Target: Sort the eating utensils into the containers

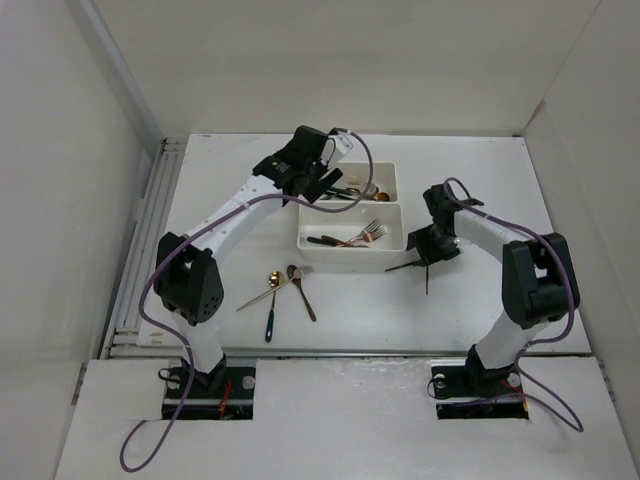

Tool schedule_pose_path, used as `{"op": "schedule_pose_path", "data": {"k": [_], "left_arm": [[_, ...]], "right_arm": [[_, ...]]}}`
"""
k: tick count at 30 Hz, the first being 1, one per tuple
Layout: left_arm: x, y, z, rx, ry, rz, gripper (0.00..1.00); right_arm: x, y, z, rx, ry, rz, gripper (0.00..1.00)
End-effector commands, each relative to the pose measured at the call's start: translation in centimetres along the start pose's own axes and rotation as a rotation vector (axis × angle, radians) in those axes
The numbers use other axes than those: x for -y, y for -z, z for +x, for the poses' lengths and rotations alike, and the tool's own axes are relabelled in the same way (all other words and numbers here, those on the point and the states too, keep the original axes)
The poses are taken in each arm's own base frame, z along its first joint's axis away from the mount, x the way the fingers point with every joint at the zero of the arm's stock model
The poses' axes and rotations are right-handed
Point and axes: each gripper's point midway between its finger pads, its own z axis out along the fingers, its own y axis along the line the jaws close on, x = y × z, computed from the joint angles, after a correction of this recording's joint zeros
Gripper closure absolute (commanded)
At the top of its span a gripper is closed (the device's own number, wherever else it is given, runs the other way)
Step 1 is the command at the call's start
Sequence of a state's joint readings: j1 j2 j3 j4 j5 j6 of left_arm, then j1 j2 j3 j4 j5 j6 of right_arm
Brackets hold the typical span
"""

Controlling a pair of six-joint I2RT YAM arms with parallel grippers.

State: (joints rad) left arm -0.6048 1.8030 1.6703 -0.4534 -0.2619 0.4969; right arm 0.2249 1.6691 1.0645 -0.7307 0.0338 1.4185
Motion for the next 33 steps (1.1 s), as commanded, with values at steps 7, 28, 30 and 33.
{"op": "schedule_pose_path", "data": {"k": [7,28,30,33], "left_arm": [[-4.9,3.1,-0.1,0.047,0.11,-0.054,0.19],[-6.1,2.3,4.5,-0.065,0.193,-0.068,0.19],[-6.1,1.9,6.5,-0.109,0.22,-0.07,0.2],[-5.9,1.9,9.8,-0.178,0.278,-0.051,0.22]], "right_arm": [[2.6,-1.2,-0.4,0.042,0.016,0.155,0.52],[-4.0,11.1,-7.9,0.368,-0.029,-0.185,1.0],[-5.1,13.7,-8.7,0.406,-0.047,-0.249,1.0],[-6.2,16.3,-8.5,0.407,-0.081,-0.33,1.0]]}}
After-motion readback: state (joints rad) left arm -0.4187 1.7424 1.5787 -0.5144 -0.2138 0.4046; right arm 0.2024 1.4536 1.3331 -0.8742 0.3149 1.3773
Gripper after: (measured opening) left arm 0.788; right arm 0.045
